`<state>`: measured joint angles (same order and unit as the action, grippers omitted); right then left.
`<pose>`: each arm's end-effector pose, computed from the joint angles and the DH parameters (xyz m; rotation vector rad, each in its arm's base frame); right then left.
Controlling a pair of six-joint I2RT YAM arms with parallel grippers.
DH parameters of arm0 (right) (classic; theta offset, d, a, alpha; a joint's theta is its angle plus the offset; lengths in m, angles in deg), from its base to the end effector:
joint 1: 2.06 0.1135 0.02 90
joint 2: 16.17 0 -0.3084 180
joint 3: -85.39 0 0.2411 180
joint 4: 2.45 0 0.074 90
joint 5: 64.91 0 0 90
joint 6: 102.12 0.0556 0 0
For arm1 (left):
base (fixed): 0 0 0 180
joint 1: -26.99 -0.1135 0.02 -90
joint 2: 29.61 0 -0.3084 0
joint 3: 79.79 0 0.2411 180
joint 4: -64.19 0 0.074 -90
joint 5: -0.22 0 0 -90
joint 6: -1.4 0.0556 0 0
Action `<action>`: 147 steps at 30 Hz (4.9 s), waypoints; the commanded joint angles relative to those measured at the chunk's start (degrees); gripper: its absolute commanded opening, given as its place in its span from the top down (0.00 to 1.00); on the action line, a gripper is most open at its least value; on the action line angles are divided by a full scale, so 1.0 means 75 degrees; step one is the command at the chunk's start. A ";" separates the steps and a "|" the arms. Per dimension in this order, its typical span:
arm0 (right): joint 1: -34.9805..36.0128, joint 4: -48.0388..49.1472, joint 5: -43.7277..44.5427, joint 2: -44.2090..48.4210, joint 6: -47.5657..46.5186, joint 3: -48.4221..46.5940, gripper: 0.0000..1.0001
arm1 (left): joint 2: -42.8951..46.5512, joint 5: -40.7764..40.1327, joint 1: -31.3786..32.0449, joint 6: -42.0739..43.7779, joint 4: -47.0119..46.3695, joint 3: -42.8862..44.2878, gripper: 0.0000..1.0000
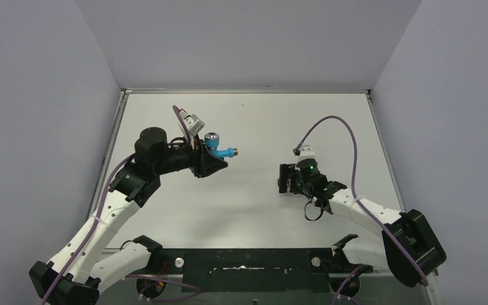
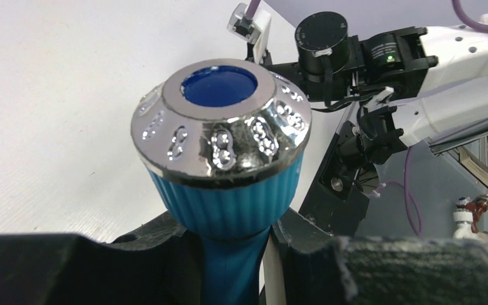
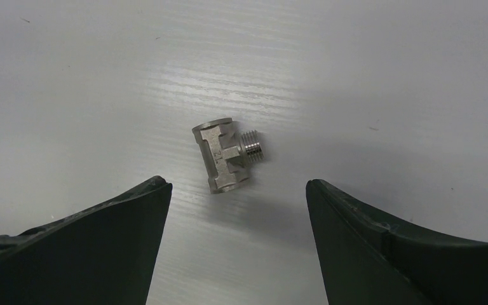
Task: Install the water faucets
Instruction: Move the adaptor to the center of the board, then pick up the adaptor at the center of the board.
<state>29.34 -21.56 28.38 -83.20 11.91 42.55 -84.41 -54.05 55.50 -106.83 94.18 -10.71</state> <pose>0.1842 0.1087 0.2098 -0.1226 2.3594 0.4143 0.1520 -0.1195 0.3927 0.6298 1.8434 -1.1286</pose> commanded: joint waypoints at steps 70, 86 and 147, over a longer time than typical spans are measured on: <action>0.2994 0.9037 0.0686 -0.6031 -0.1367 0.0703 0.33 | 0.1085 -0.1241 0.0253 0.0145 0.1244 0.0779 1.00; 0.3119 0.9683 0.0810 -0.6953 -0.2039 0.0656 0.51 | 0.0866 -0.1239 0.0265 -0.0084 0.0908 0.0646 1.00; 0.2687 -0.1983 -0.4667 0.1651 -0.3573 -0.5196 1.00 | 0.2118 0.0457 0.0225 -0.0997 0.0355 0.0659 1.00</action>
<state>49.10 -35.85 1.89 -70.17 -7.87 10.68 -68.63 -59.43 57.27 -116.65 102.75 -10.47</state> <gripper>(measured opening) 0.421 0.266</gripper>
